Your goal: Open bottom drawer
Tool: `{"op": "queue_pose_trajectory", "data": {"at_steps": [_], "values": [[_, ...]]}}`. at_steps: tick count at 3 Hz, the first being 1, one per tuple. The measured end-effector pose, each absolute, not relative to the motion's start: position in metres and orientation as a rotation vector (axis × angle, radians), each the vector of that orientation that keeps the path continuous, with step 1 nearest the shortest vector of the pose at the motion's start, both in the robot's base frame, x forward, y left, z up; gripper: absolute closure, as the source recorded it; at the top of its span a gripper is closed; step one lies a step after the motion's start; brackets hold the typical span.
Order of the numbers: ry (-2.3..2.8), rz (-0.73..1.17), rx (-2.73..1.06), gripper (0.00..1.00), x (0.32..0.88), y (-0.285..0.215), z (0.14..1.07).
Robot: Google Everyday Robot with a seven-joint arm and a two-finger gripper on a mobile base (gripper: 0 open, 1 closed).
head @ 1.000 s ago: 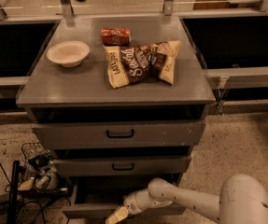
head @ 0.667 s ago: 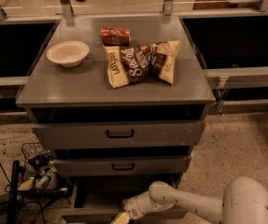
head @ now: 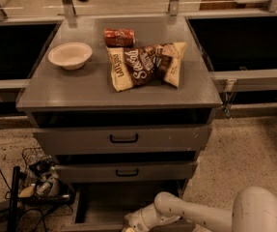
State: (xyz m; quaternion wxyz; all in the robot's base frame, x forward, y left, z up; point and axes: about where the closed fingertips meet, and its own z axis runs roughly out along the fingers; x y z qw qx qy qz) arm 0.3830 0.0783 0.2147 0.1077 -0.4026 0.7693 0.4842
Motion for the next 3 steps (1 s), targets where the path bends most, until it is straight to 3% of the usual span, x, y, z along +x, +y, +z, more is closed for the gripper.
{"op": "queue_pose_trajectory", "data": {"at_steps": [3], "values": [[2.255, 1.489, -1.234, 0.0, 0.366, 0.082, 0.211]]}}
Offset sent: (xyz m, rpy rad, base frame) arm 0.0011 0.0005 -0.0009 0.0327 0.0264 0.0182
